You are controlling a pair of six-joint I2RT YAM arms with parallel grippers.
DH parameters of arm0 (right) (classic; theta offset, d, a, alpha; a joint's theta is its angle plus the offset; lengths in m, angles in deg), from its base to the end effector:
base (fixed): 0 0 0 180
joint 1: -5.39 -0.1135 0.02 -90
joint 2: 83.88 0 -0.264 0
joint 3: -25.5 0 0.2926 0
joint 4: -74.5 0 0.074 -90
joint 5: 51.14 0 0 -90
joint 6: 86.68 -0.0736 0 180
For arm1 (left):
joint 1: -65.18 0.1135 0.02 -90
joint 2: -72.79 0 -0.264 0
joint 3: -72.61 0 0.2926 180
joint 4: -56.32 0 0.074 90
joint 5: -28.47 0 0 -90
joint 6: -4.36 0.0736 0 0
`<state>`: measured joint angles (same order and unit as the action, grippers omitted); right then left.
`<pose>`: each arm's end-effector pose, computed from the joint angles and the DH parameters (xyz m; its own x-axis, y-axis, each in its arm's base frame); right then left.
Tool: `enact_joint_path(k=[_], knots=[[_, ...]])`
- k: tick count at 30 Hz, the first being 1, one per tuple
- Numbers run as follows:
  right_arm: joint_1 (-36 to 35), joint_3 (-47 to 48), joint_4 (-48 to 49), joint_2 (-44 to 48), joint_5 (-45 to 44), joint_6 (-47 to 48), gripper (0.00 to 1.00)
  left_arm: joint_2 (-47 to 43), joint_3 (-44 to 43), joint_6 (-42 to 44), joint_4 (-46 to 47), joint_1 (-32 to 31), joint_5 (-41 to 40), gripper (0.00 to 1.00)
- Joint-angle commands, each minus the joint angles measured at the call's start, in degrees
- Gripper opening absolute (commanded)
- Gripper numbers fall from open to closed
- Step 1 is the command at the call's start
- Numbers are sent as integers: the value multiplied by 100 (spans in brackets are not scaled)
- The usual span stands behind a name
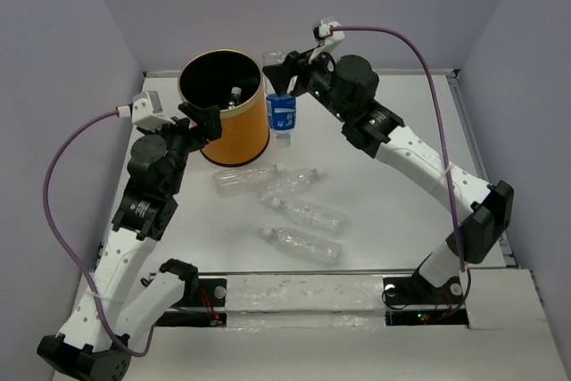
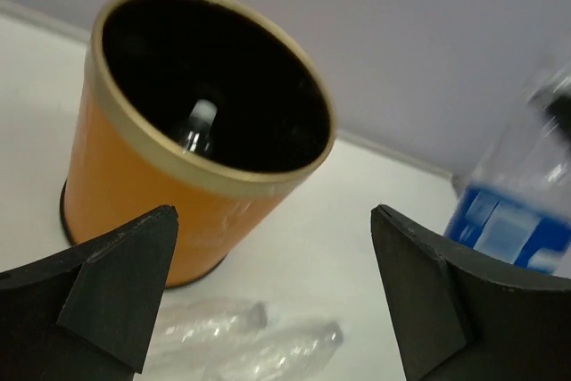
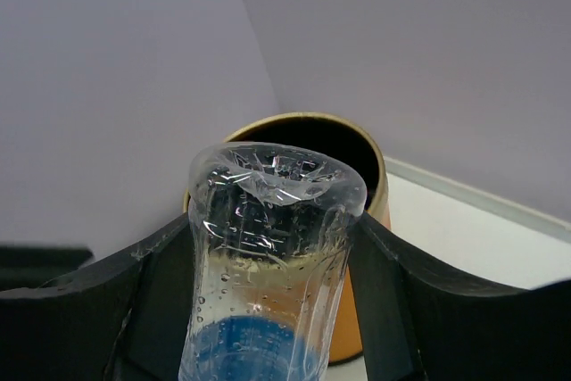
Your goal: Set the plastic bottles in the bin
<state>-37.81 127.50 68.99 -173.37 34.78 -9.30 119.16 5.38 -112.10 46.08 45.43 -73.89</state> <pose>0.3313 0.3040 0.4588 -0.0512 0.2508 -0.9667 -0.6355 0.7385 0.2253 0.2450 -0.0712 0.4357 0.0964 -0.4971 -0.8623 0.1955 0.8590 -0.4733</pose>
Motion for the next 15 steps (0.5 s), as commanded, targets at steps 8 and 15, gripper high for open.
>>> enact_joint_path(k=[8, 15], knots=[[-48, 3611, 517, -2535, -733, 787, 42, -963, 1741, -685, -1758, 6, 813, 99], [-48, 5093, 1381, -3958, -956, 910, 41, -1060, 2270, -1002, -1539, -3, 1210, 99]])
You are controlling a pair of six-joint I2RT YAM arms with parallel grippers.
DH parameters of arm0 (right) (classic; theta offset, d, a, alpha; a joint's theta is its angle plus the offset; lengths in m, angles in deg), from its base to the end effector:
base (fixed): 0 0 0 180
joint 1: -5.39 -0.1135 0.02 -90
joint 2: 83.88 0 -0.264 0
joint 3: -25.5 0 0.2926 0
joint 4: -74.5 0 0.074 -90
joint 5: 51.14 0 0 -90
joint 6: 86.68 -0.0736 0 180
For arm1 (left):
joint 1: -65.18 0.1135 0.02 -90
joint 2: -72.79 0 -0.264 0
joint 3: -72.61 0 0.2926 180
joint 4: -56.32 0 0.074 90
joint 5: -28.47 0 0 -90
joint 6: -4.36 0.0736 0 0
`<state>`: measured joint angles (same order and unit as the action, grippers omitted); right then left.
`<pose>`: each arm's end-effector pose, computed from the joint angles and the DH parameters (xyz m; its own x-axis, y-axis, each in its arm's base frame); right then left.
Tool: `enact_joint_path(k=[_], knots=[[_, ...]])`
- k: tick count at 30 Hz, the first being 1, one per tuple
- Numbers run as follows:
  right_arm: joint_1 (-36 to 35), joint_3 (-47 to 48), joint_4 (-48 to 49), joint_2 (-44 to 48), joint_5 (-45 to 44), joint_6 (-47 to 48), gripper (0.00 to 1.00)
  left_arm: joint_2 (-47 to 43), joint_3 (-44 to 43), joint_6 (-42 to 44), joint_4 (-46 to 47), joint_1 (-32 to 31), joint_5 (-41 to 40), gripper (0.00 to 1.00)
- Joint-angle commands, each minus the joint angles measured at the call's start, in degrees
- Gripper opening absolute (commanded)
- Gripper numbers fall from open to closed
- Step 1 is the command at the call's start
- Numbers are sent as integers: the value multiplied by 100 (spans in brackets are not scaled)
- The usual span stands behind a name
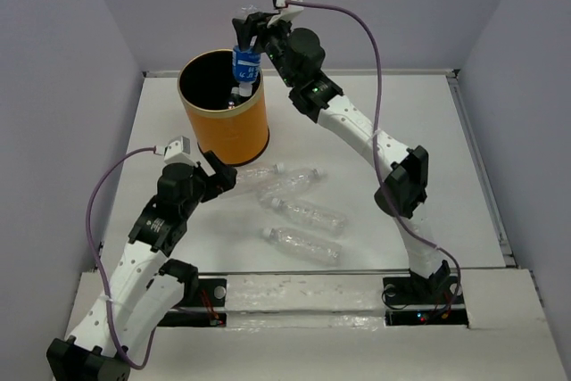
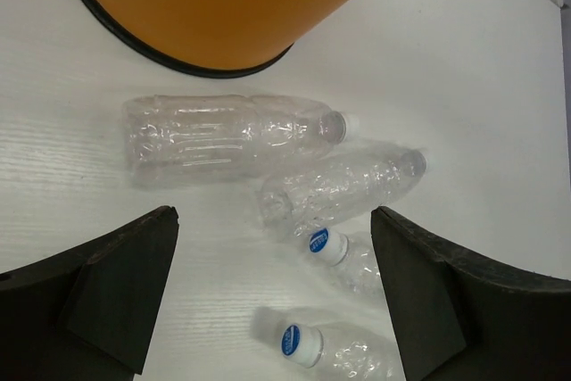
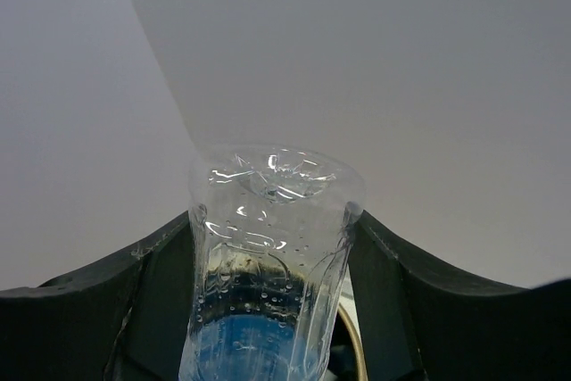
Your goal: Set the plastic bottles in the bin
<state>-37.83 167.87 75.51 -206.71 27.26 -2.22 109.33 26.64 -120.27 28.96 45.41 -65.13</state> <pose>0.4296 0.3834 0.4845 0.2031 0.3206 -0.9252 -0.5558 0.8156 0.1607 0.2244 -0.0758 0.2732 -0.3983 -0.4595 -0.7939 0.0669 0.8486 -0.5248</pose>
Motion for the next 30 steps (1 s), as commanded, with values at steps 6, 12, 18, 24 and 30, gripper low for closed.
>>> enact_joint_path(k=[6, 12, 18, 24, 30], knots=[[-107, 1458, 710, -1314, -71, 475, 41, 90, 82, -35, 226, 0, 333, 99], [-160, 133, 922, -656, 184, 684, 90, 407, -84, 237, 270, 0, 560, 99], [-160, -1160, 439, 1044, 824, 896, 94, 1145, -576, 861, 15, -9, 983, 99], [33, -4612, 158, 3236, 1510, 634, 70, 1514, -832, 898, -100, -80, 1009, 99], [253, -7269, -501, 4916, 1915, -69, 39, 1523, -314, 54, 445, -694, 1195, 99]])
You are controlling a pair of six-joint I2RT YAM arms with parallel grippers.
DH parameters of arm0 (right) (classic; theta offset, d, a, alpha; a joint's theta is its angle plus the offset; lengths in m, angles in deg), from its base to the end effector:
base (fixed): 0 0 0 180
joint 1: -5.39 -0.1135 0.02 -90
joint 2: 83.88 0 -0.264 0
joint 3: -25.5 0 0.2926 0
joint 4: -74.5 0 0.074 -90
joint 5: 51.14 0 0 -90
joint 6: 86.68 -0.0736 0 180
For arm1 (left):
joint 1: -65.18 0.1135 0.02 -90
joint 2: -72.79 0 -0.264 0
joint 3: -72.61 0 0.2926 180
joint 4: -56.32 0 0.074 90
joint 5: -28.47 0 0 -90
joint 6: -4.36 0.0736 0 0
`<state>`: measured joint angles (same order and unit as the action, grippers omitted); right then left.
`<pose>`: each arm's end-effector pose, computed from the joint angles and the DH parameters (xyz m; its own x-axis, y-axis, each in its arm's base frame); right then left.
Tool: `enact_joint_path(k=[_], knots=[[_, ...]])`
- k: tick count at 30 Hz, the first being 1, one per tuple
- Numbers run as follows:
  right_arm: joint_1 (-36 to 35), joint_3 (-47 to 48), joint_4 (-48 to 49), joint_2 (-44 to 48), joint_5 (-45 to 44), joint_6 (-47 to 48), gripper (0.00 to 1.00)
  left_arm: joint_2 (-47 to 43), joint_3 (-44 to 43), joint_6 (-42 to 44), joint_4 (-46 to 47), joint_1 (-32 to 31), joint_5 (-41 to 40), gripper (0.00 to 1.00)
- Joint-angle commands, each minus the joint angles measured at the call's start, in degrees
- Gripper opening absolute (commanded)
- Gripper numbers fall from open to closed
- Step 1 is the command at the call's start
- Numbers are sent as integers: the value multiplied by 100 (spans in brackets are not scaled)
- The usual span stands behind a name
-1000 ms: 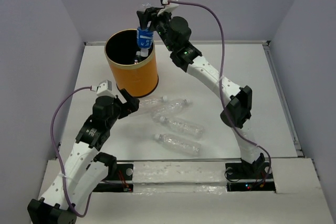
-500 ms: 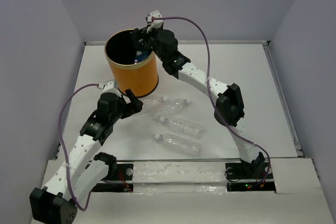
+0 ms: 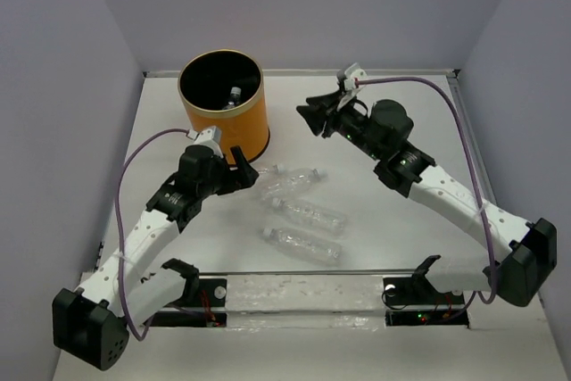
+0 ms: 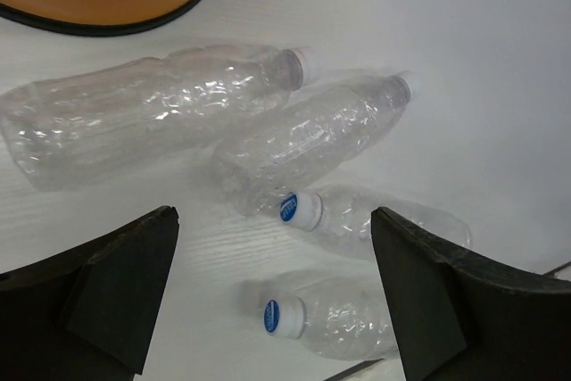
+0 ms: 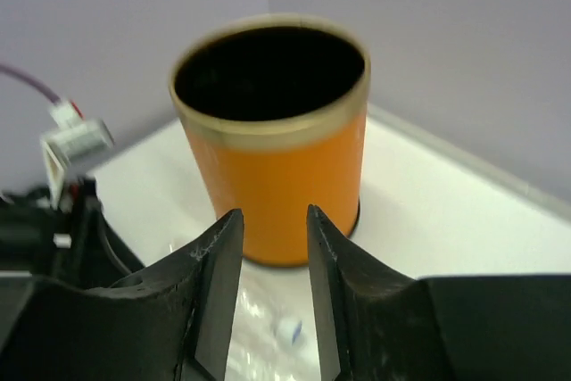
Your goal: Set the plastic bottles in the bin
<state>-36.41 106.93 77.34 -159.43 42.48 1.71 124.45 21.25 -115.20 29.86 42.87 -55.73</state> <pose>0.2883 0.2640 0.4215 0.0930 0.1207 -0.9883 -0.7146 0.6993 0.0182 0.2565 -0.1133 0.2527 -0.5898 -0.2885 -0.7542 0.1956 0.8551 -0.4801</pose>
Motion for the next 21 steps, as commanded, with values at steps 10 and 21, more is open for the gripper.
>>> enact_joint_path(k=[10, 21], knots=[[111, -2582, -1924, 1174, 1157, -973, 60, 519, 183, -1158, 277, -1864, -825, 99], [111, -2760, -2004, 709, 1634, -1070, 82, 390, 234, -1953, -766, -2445, -721, 99]])
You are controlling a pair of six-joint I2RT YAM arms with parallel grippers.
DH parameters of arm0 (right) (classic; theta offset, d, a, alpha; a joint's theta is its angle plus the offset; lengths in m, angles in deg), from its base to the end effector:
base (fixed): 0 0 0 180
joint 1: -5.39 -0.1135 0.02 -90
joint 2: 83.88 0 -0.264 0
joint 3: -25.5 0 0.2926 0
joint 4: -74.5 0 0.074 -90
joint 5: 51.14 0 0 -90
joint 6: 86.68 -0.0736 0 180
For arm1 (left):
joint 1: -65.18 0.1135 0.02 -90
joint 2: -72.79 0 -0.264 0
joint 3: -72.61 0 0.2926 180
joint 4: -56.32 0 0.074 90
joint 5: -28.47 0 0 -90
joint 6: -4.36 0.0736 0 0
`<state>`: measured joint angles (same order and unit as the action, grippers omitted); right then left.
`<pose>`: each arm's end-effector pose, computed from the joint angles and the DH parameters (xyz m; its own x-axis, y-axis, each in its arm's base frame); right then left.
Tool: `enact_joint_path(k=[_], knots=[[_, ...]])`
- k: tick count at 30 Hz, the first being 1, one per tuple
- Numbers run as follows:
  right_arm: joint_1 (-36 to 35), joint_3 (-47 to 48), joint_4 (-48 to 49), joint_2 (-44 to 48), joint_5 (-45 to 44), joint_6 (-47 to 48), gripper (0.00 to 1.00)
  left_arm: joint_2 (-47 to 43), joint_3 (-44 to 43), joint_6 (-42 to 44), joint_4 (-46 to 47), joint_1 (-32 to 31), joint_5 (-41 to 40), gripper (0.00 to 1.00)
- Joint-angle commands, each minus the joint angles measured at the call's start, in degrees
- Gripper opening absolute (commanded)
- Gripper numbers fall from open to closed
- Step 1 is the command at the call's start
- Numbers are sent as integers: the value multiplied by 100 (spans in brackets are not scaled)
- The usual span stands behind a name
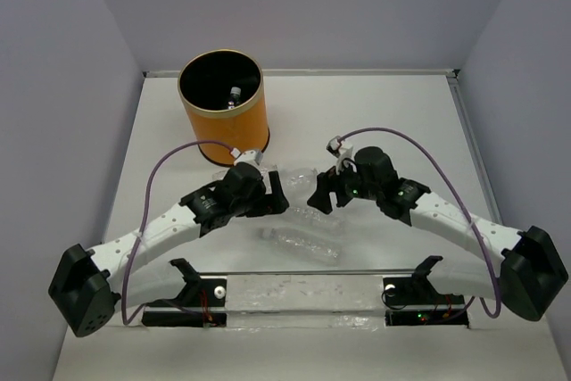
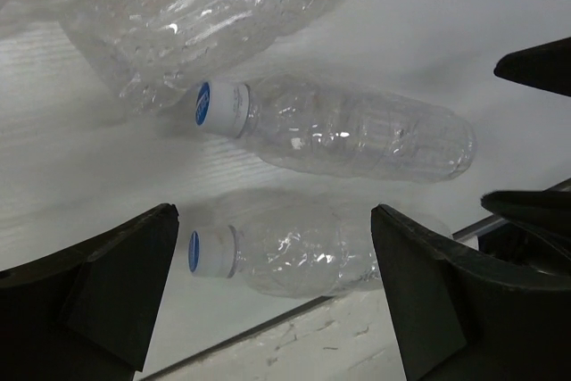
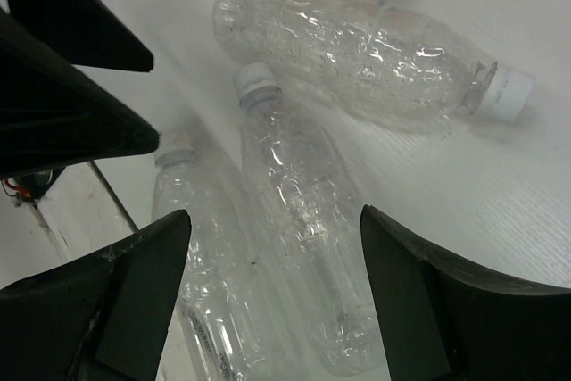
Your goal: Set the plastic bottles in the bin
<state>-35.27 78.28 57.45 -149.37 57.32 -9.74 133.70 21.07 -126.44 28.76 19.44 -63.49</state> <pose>0.2281 0.2267 0.2179 -0.5536 -0.1929 -0.8101 -0.7201 0.5996 0.3493 0.2100 -0.2119 0.2079 -0.7727 -0.1428 -0.6185 0.2534 0.8240 -0.5068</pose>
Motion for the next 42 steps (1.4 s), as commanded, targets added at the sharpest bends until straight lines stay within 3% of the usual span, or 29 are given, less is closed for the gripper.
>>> enact_joint_path(k=[1, 6, 10, 22, 26, 35, 42], knots=[[-3, 141, -6, -463, 132, 162, 82, -745, 331, -955, -808, -102, 98, 99], [-3, 474, -120, -1016, -26, 417, 85, -1264, 647, -1658, -1266, -102, 545, 99], [-300, 642, -374, -1387, -35, 725, 86, -1432, 1262, -2256, -785, -163, 1057, 99], [-661, 405, -191, -1888, -430, 410, 84, -1257, 2142, -3171, 552, -383, 916, 99], [-715, 230, 11, -1871, -554, -54, 79, -1283, 2256, -3355, 702, -471, 829, 99], [-1267, -464, 809, -1563, -922, -1453, 60, -1064, 2608, -3707, 1115, -761, 653, 99], [-1716, -605, 996, -1563, -1424, -2218, 56, -817, 2643, -3822, 1335, -867, 345, 99]])
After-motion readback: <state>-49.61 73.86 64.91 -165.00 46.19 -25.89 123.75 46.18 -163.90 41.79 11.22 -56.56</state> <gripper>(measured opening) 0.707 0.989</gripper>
